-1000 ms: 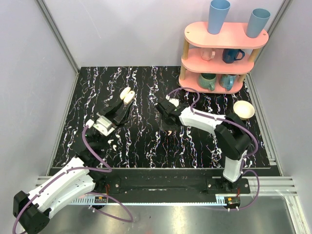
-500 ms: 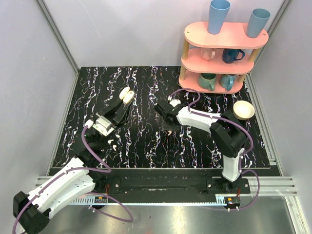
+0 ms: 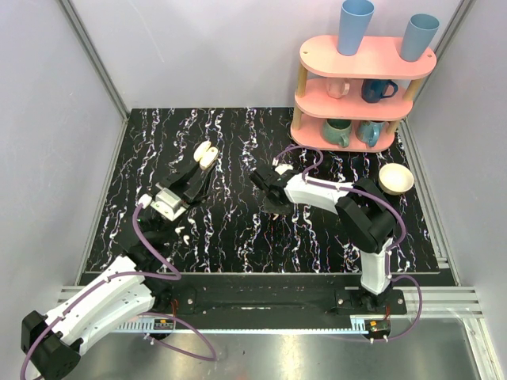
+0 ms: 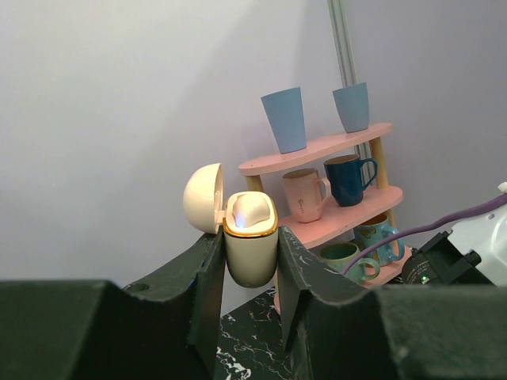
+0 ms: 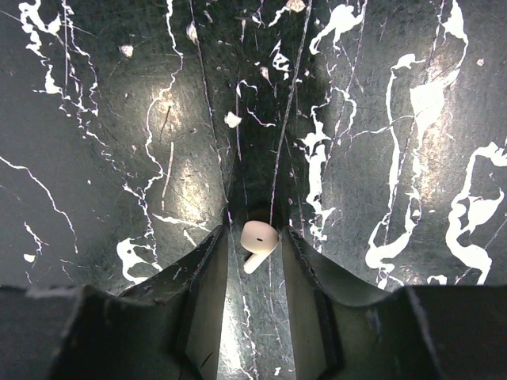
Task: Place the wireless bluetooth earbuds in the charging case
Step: Pick up the right earbud from the center of the board.
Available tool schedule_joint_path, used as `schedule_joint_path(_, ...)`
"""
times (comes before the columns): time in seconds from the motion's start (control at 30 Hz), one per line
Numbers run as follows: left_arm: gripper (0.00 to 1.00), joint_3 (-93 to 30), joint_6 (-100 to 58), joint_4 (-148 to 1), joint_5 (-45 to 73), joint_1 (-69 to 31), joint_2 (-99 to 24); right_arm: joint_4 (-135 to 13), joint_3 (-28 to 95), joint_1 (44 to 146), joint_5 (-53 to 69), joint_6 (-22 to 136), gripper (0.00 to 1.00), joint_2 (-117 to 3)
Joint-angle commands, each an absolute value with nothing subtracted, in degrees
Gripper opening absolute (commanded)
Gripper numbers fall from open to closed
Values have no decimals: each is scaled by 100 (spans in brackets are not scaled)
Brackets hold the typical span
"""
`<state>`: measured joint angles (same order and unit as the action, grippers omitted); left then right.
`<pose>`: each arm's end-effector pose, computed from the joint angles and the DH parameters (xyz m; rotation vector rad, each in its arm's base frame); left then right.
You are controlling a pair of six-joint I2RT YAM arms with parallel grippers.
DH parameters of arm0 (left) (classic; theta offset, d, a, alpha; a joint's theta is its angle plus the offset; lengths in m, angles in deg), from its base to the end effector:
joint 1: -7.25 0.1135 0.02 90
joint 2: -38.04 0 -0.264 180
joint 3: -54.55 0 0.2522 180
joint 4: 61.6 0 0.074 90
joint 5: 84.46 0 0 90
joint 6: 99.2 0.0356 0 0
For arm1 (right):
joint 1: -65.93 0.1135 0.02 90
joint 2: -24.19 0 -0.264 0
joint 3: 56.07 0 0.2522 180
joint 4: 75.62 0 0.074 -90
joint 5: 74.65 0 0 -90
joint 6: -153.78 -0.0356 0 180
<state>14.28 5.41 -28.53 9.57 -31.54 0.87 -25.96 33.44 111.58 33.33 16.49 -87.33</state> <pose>0.1152 -0.0958 0.3513 0.4840 0.8164 -0.4232 0.2767 0.2673 0.1622 0.1074 2.6953 0.0216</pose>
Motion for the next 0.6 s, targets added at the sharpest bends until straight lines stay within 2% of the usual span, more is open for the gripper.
schedule_joint_path(0.0,0,1433,556,-2614,853,-3169,130,-2530,3556,11155,3486,1570,39,-8761)
schedule_joint_path(0.43,0,1424,565,-2632,862,-3169,130,-2442,3539,11146,3512,1623,34,-8787)
schedule_joint_path(0.57,0,1424,565,-2640,862,-3169,121,-2407,3574,11146,3530,1676,27,-8804)
